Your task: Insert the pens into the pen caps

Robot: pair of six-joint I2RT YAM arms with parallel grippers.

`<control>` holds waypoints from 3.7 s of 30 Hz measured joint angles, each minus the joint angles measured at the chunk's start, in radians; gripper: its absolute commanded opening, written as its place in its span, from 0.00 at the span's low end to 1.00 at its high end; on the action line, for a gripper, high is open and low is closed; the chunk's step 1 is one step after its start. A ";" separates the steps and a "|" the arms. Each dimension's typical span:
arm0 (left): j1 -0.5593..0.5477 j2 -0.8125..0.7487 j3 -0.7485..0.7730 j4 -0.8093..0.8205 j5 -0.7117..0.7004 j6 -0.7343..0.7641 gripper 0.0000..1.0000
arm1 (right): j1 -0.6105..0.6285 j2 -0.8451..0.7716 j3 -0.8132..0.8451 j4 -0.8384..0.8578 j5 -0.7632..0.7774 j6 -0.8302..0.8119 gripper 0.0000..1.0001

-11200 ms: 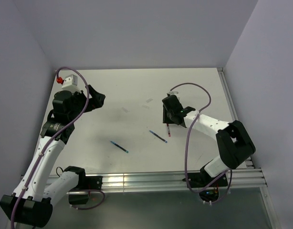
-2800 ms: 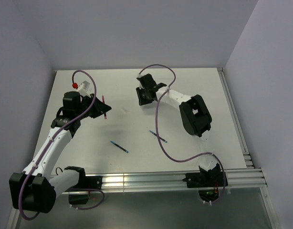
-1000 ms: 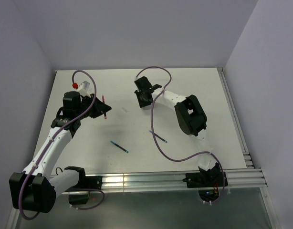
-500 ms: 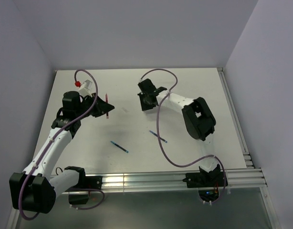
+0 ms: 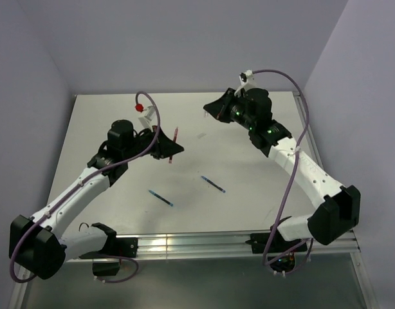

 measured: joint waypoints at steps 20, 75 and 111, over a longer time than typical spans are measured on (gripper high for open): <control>-0.222 0.171 0.113 0.133 -0.104 -0.037 0.00 | -0.004 -0.198 -0.277 0.315 -0.024 0.225 0.00; -0.236 0.224 0.098 0.195 -0.070 -0.037 0.00 | 0.042 -0.171 -0.332 0.378 0.026 0.246 0.00; -0.236 0.222 0.098 0.164 -0.097 -0.028 0.00 | 0.053 -0.170 -0.332 0.349 0.069 0.235 0.00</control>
